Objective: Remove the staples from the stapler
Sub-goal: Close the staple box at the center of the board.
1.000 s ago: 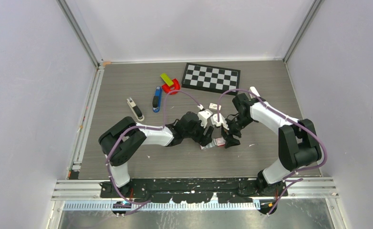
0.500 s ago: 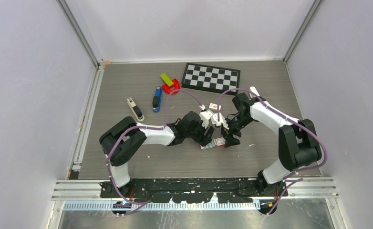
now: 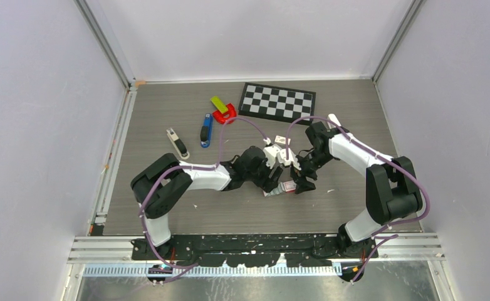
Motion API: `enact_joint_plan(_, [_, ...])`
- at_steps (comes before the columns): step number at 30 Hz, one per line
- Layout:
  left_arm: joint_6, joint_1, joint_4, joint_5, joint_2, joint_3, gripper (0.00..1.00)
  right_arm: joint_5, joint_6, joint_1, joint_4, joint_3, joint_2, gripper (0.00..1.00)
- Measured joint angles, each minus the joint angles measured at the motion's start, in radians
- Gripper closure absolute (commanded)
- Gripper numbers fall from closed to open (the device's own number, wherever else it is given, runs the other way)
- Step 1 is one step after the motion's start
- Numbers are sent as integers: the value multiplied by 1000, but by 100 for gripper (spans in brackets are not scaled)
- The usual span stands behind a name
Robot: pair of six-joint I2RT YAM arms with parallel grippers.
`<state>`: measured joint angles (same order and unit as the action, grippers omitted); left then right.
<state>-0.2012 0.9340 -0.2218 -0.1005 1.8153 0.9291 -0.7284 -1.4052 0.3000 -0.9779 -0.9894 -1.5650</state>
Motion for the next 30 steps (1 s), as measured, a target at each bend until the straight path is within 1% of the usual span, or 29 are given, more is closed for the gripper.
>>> enact_joint_plan(6, [-8,0,10,2,-50,-8,24,-4,-3,-2,-2,0,0,28])
enact_joint_plan(10, [-13,0,-26,4,-151,-54,22,-9,-7,-3,-8,0,0,28])
enact_joint_plan(12, [-8,0,-60,7,-205,-101,19,-17,-8,-3,-11,-2,0,28])
enact_joint_plan(16, [23,0,-182,5,-318,-260,2,-17,-8,-8,-15,-2,0,28])
enact_joint_plan(17, [31,0,-221,3,-341,-308,1,-17,-8,-8,-14,-2,0,28])
enact_joint_plan(21, [71,0,-357,-18,-372,-461,0,-17,-8,-10,-14,-2,0,28])
enact_joint_plan(23, [92,0,-396,-35,-372,-505,0,-17,-8,-10,-15,-2,0,28])
enact_joint_plan(27, [157,0,-474,-81,-367,-544,0,-17,-8,-10,-15,-2,0,28])
enact_joint_plan(30, [218,-1,-562,-114,-333,-563,0,-16,-8,-10,-15,-2,0,28])
